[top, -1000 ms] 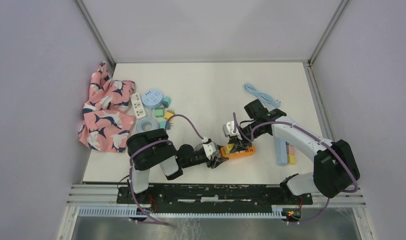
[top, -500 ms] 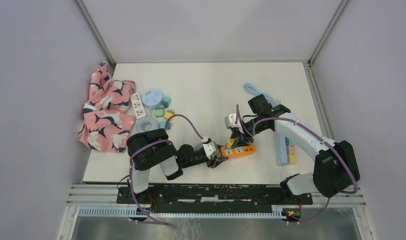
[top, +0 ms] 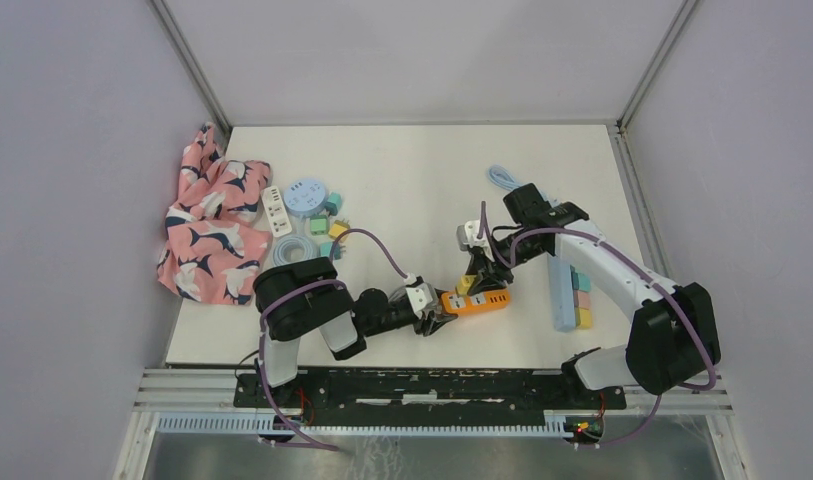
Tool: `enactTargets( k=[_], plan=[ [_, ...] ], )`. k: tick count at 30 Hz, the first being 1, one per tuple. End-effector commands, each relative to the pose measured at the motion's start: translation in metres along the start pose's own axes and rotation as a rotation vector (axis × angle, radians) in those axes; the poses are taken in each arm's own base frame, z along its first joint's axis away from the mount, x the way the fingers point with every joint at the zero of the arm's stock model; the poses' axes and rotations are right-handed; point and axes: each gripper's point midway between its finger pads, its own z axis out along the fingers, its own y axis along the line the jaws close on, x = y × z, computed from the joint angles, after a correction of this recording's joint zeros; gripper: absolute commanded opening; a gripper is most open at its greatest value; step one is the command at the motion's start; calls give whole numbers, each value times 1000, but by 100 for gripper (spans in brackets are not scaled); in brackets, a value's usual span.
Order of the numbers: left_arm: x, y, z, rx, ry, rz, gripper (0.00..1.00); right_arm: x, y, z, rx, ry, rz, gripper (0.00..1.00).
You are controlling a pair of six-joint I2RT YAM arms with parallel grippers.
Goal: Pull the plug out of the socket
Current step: Remove the plug from the socket.
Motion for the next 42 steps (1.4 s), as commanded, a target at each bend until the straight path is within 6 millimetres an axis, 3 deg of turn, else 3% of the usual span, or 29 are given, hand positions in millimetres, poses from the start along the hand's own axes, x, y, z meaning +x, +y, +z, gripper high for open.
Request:
enactTargets(
  k=[1,27,42],
  plan=[
    [-27,8,2,-36,-113,-12,3,-25,-3,-8,5,-67,-27,0],
    [-24,10,5,-40,-103,-31,17,-22,-5,-8,7,-67,-7,0],
    [-23,11,5,-39,-101,-38,33,-21,-5,-9,4,-64,5,0]
  ],
)
